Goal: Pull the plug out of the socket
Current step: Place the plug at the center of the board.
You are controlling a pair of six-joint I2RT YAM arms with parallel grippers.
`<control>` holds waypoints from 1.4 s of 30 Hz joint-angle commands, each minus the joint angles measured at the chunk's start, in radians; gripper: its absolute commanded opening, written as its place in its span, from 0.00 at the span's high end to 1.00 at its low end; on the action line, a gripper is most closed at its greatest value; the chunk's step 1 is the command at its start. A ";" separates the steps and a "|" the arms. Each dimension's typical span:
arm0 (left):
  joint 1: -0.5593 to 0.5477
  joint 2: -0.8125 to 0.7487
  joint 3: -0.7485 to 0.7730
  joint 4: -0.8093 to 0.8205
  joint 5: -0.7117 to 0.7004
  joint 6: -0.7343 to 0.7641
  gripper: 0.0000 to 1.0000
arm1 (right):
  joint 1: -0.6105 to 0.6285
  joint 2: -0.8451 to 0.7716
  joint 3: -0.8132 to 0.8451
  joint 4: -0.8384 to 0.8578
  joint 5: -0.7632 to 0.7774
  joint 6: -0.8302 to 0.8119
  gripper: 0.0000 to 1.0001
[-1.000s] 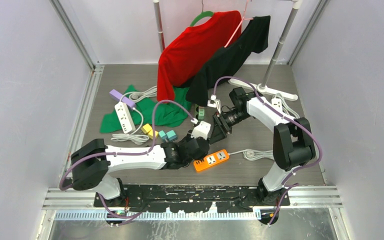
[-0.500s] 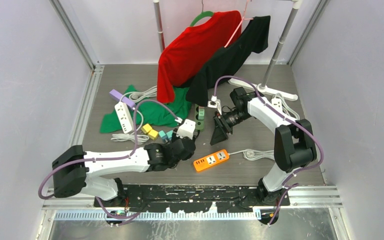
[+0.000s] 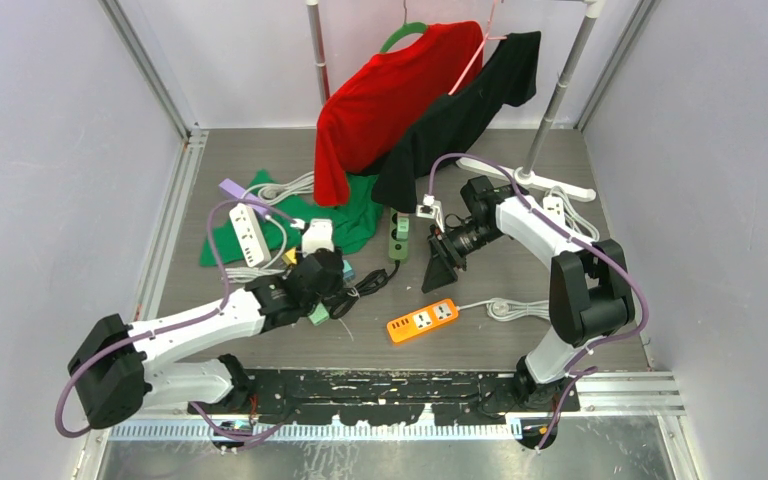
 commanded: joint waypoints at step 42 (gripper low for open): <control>0.476 0.166 0.093 0.019 0.374 -0.005 0.23 | 0.001 -0.052 -0.004 -0.039 -0.004 -0.096 0.38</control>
